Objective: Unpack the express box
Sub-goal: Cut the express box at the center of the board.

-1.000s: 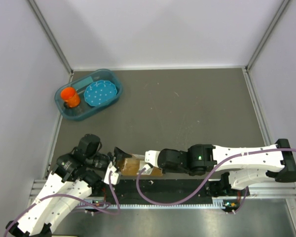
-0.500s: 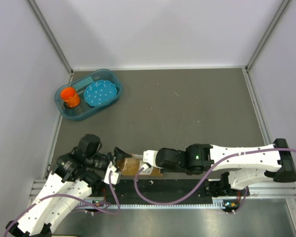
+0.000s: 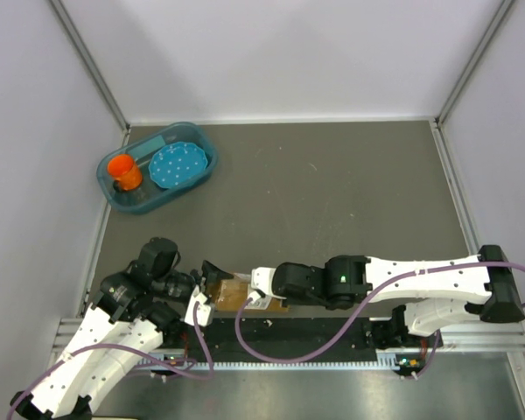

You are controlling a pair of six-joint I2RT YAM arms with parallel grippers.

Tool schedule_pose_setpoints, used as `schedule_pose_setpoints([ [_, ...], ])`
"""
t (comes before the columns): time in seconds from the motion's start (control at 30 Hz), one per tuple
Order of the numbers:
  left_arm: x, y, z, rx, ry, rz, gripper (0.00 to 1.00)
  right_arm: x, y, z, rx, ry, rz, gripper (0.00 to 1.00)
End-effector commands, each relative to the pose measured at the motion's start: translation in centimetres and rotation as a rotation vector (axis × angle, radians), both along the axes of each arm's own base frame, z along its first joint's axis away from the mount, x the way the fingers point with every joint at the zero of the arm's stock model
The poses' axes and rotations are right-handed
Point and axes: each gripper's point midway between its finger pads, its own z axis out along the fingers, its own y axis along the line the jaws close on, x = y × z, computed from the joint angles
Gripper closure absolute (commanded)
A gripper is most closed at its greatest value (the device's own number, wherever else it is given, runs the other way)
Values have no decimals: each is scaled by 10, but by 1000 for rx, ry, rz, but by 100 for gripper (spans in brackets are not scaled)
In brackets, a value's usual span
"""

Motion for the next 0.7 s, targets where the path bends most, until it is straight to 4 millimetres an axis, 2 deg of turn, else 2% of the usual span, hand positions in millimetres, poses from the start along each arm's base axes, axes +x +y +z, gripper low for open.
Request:
schedule_pose_setpoints([
  [0.0,-18,0,1,-12,82,-35,55,-1,9,1,33,30,-15,100],
  [0.2,-18,0,1,-15,83,-38,55,-10,-13,-18,-104,86,-33,100],
  [0.67,-18,-1,4,-22,81,-40,55,-10,-31,-3,-106,82,-98,100],
])
